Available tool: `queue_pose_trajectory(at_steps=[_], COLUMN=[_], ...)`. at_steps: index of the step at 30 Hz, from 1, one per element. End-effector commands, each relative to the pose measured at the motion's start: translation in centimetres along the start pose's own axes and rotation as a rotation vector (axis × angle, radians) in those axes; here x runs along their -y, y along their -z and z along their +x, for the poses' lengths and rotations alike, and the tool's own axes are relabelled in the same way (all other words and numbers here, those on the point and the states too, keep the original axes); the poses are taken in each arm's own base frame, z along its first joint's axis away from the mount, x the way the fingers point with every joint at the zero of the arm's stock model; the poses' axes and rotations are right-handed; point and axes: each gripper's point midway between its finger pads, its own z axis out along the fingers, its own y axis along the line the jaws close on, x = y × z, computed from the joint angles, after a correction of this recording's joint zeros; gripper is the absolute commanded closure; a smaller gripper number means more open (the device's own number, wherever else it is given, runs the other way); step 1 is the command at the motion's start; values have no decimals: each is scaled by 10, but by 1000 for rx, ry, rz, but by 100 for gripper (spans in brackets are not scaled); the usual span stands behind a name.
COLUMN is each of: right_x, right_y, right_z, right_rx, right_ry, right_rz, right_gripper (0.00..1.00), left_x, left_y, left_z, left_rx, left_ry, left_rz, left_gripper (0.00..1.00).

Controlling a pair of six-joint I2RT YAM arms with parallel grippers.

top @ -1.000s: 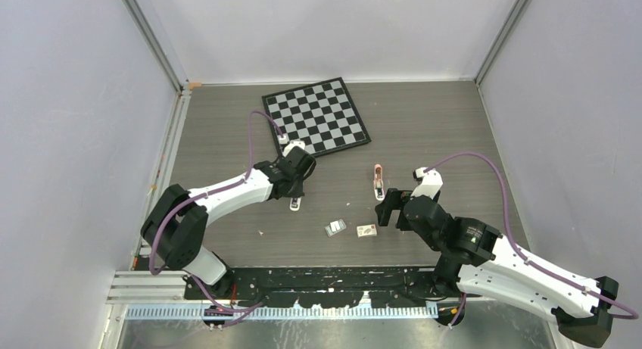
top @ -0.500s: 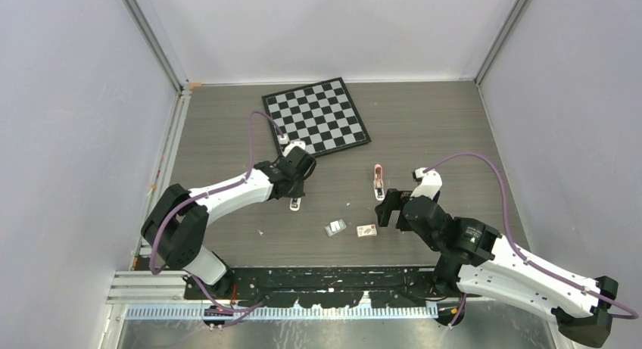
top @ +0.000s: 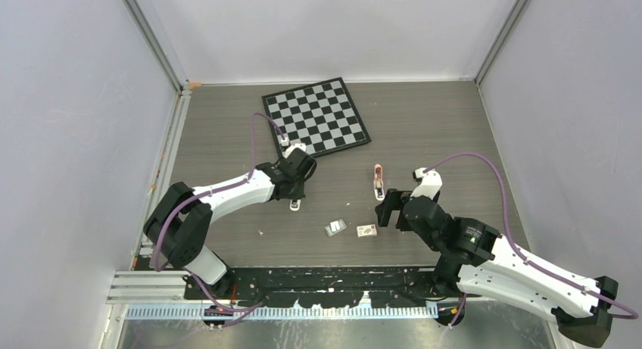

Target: Load the staples into the stapler

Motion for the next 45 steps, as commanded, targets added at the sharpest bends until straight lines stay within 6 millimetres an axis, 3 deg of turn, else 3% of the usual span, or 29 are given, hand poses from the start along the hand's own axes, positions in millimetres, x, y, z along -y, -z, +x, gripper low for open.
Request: queue_pose_trajectory(at_steps=[1,15,27,45], right_x=[-1,0,-1,-2], right_y=[0,-1,-1,-2], right_z=[-10,-8,-8,-9], right_rx=[41,40,40,39], right_ry=[-17,-15,-19,-11], right_rz=[7,11,6,6], right_gripper=[0,0,0,0], left_x=[1,0,1,9], left_y=[-5,-4,21,13], left_z=[-2,-1,-25,-16], left_rx=[17,18,67,40], left_ry=[11,11,10,13], left_rz=[3,5,16,56], left_gripper=[84,84,84,84])
